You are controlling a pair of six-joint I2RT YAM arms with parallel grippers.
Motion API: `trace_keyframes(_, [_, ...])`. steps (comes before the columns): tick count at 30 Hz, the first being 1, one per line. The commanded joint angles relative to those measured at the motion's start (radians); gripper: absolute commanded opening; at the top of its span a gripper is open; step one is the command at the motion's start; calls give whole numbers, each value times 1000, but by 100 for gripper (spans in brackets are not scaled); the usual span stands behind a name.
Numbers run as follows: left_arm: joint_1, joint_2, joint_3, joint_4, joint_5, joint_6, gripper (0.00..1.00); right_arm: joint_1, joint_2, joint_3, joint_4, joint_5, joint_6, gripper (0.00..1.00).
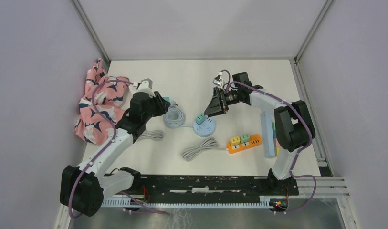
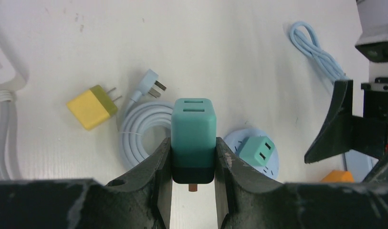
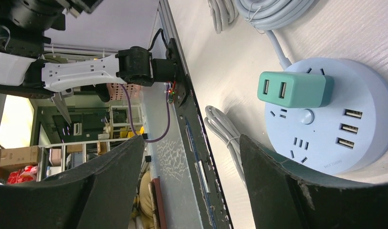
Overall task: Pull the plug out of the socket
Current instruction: Place the plug at the center of the board.
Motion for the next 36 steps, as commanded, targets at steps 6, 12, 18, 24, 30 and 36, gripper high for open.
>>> trace_keyframes(6, [180,100,56,135,82,-108,3,-11,-31,53,4,-37,-29,79])
trace_keyframes(12, [238,209,94,130,-16,-123,3,-15,-32,55,-2,-38,-34,79])
trace_keyframes(18, [265,386,166,117,-88,-86,8,-17,-28,53,-3,-38,-36,79])
trace_keyframes(24, [278,560,277,77,-119,-49,17,-18,-25,54,-8,-36,-41,79])
trace_keyframes(30, [287,628,306,72,-111,-32,61,-19,-19,54,-15,-32,-50,79])
trace_keyframes(36, [296,632,339,11,-115,-25,76,-22,-20,59,-28,-29,-62,79])
